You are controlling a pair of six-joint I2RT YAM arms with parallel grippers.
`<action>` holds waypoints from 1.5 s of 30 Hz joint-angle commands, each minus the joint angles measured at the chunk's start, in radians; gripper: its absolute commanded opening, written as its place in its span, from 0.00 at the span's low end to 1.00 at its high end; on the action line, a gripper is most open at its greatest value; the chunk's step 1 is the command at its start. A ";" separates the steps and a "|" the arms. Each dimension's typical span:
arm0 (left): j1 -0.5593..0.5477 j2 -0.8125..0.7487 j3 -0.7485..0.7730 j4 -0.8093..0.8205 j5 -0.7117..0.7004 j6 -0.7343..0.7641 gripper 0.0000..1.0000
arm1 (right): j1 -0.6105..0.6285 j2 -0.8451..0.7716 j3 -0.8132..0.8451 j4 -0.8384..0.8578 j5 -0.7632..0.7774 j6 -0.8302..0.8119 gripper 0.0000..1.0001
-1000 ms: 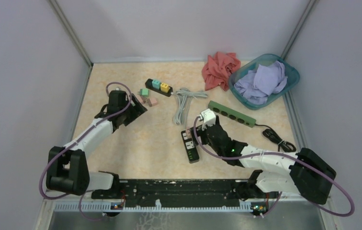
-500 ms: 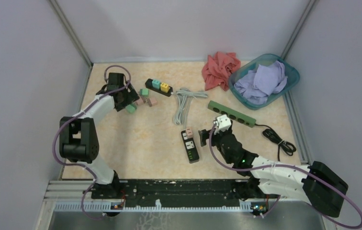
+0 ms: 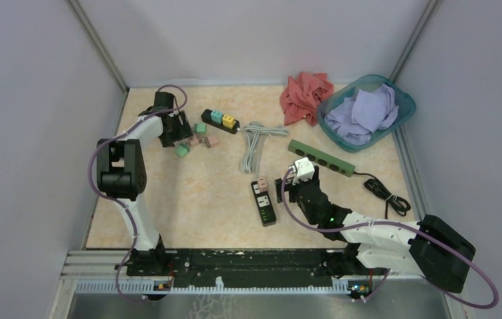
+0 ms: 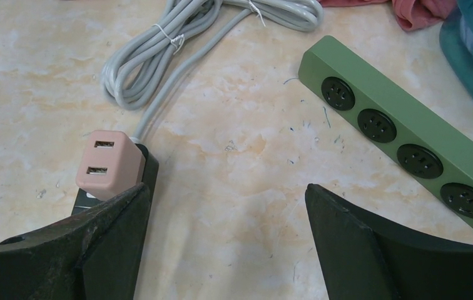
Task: Insert the plug
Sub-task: Pick up the plug from the center of the board.
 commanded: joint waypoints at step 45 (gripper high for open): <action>-0.027 0.099 0.065 -0.164 0.043 -0.034 0.61 | -0.003 0.049 0.079 -0.012 -0.018 0.008 0.94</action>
